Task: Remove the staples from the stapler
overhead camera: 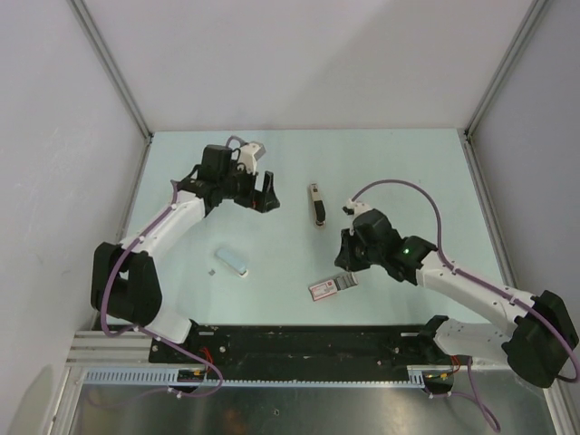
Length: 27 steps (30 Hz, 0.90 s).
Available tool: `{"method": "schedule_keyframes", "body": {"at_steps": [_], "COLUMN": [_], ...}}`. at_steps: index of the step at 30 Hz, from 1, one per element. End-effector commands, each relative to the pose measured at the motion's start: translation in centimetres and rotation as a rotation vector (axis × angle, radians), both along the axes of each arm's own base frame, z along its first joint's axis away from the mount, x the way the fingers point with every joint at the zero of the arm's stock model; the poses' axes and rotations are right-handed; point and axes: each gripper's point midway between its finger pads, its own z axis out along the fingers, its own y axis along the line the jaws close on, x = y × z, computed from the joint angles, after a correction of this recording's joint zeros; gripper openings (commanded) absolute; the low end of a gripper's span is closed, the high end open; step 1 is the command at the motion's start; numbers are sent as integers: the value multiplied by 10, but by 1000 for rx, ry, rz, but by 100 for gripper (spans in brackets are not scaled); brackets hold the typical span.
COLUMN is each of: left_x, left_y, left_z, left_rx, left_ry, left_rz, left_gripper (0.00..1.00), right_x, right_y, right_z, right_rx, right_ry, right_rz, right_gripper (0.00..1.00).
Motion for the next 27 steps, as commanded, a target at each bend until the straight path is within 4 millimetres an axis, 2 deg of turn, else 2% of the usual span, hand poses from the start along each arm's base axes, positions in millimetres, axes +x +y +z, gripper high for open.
{"method": "schedule_keyframes", "body": {"at_steps": [1,5,12,18,27], "left_x": [-11,-16,-23,-28,-34], "left_y": [29,28,23,20,13], "left_z": [-10,-17,-25,-26,-31], "left_rx": [205,246,265,266,283], "left_ry": [-84,-97,-94,-96,-96], "left_rz": [-49,-77,-110,-128,-155], "left_gripper": [100,99,99,94,93], "right_x": [-5,-10,-9,-7,-6], "right_y": [-17,-17,-20,-26,-18], "right_z": [-21,-36,-49,-65,-85], "right_rx": [-107,-165,-218,-268,-303], "right_ry": [-14,-9,-12,-13,-5], "right_rz": [-94,-109,-123,-137,-92], "right_gripper": [0,0,0,1,0]}}
